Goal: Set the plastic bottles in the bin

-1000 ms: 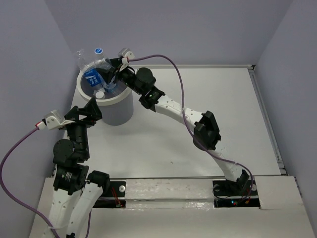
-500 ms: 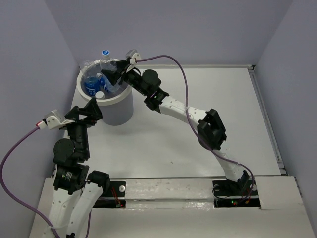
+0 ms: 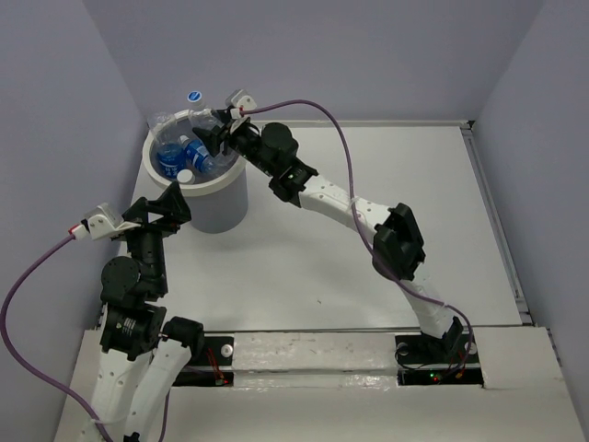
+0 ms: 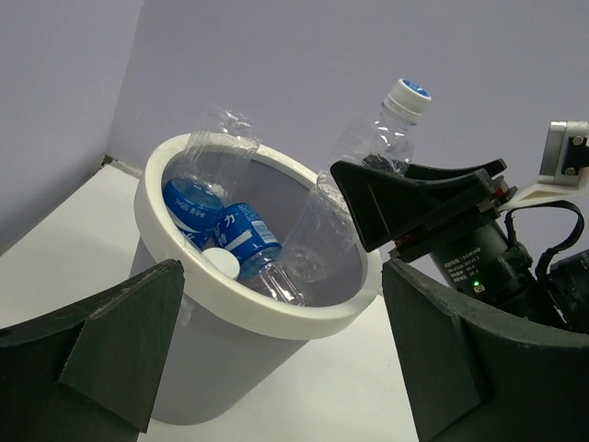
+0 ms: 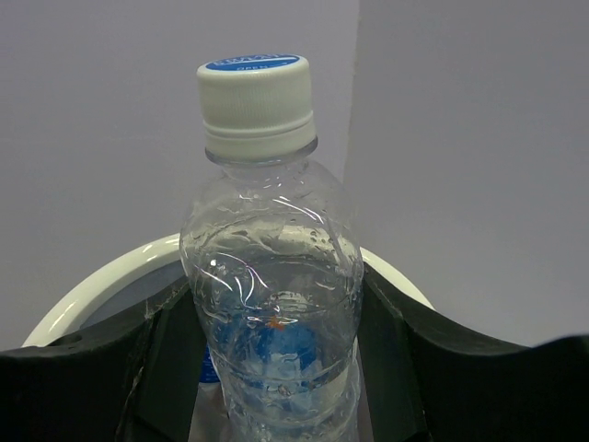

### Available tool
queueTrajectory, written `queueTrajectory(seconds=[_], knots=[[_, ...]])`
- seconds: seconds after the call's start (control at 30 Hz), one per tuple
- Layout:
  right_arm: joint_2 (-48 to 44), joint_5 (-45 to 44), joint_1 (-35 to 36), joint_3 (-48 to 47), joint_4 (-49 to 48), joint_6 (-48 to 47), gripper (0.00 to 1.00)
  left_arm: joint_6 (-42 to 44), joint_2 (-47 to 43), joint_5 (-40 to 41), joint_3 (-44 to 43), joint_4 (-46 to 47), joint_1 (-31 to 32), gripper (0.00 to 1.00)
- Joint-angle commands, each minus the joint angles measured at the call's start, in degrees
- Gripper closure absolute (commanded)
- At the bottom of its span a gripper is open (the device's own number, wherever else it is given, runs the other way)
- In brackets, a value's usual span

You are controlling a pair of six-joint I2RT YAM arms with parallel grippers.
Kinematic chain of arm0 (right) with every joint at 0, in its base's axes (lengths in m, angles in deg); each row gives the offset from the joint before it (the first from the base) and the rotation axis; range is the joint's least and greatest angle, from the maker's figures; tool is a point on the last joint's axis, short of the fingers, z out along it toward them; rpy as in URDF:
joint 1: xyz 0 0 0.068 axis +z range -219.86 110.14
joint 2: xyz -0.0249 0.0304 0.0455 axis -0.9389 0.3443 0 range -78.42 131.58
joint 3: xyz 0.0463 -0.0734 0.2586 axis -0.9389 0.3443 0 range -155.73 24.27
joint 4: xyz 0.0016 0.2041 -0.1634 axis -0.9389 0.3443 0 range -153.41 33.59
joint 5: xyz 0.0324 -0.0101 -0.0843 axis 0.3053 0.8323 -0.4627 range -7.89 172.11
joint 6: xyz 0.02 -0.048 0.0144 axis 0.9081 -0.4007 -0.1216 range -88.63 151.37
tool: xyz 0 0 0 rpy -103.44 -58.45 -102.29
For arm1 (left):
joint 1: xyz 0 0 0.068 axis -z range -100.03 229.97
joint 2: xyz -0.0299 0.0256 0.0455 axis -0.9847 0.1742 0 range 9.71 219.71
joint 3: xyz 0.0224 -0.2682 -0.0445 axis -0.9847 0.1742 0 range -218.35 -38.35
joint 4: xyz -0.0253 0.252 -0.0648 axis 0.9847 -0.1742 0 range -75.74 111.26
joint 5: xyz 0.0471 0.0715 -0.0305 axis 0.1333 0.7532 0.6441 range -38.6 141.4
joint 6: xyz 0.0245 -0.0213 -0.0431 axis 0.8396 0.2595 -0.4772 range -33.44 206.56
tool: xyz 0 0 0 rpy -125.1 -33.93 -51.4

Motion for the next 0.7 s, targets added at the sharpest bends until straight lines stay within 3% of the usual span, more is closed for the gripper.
queueTrajectory(seconds=[0.0, 0.27, 0.3, 0.33, 0.37, 0.4, 0.67], knots=[[5.12, 0.50, 0.11, -2.93, 8.28, -2.23, 0.48, 0.01, 0.30, 0.27, 0.19, 2.52, 0.21, 0.02], [7.86, 2.61, 0.63, -6.99, 11.71, -2.58, 0.21, 0.19, -0.32, 0.80, -0.16, 2.52, 0.29, 0.01], [7.60, 2.70, 0.63, -6.55, 11.80, -3.45, 0.23, 0.19, -0.58, 0.97, -0.25, 2.52, 0.12, 0.01], [7.25, 2.53, 1.33, -6.29, 11.80, -4.51, 0.50, 0.10, -0.76, 1.06, -0.25, 2.52, 0.03, 0.01], [6.20, 1.92, 2.29, -5.93, 11.45, -7.65, 0.64, 0.10, -0.93, 1.15, -0.16, 2.52, -0.06, 0.01], [5.67, 0.69, 2.30, -5.67, 11.36, -9.25, 0.71, 0.10, -1.02, 1.15, -0.16, 2.61, -0.06, 0.01], [3.38, -1.78, 3.45, -11.80, 17.15, -22.43, 0.70, 0.10, -1.55, 1.33, 0.01, 2.61, -0.23, 0.01]])
